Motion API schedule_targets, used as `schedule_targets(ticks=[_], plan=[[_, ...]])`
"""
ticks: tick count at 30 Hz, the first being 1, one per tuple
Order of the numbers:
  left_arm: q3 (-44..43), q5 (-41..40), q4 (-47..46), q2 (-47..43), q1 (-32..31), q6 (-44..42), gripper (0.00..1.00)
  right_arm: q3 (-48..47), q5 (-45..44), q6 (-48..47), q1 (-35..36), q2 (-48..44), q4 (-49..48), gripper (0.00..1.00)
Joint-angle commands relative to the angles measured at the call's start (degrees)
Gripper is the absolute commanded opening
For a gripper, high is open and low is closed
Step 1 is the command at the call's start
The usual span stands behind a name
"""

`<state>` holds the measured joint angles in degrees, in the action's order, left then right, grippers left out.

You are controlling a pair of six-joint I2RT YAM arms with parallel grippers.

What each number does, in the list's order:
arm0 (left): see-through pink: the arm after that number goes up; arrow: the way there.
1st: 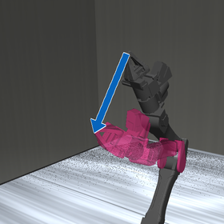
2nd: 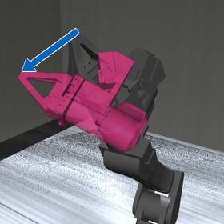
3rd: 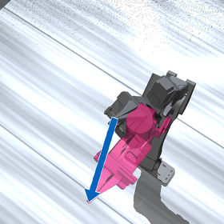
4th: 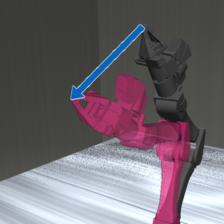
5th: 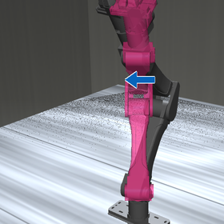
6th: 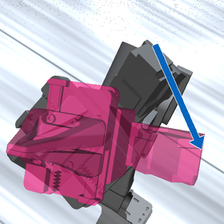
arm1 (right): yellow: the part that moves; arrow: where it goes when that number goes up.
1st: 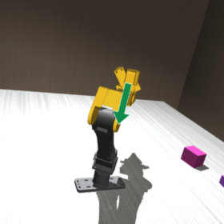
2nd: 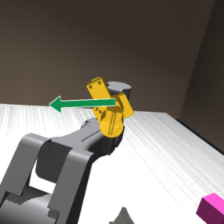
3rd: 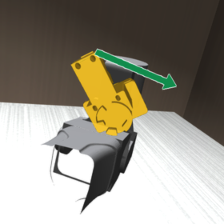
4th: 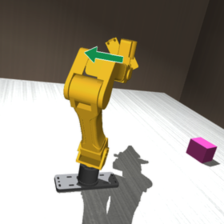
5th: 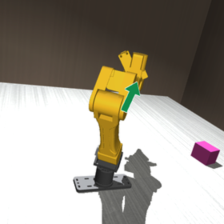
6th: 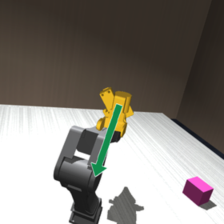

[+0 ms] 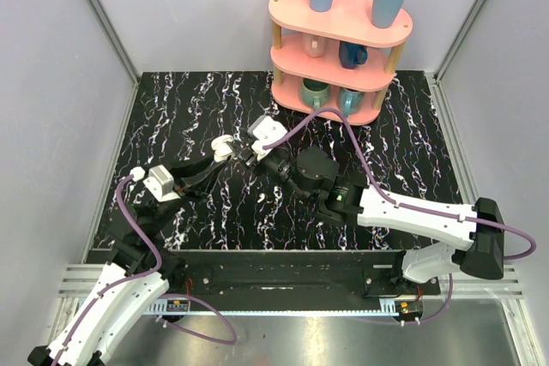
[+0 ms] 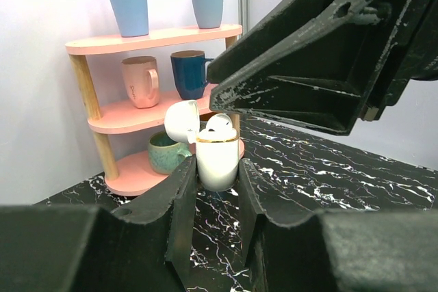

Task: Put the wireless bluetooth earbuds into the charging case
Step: Adjust the right earbud in the right side groove of the charging case, then pick up the left earbud from the center of the board.

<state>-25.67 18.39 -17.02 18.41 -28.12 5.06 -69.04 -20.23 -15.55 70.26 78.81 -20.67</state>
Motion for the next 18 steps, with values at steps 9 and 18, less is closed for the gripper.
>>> schedule_targets(ticks=[9, 18], plan=[[-0.3, -1.3, -3.6, -0.7, 0.1, 0.3, 0.0, -0.6, -6.3, -0.1, -0.5, -4.0, -1.9, 0.51], [-0.5, -0.1, -3.9, 0.1, 0.2, 0.2, 0.0, -6.3, 25.5, 35.5, -20.5, -6.6, 15.4, 0.64]])
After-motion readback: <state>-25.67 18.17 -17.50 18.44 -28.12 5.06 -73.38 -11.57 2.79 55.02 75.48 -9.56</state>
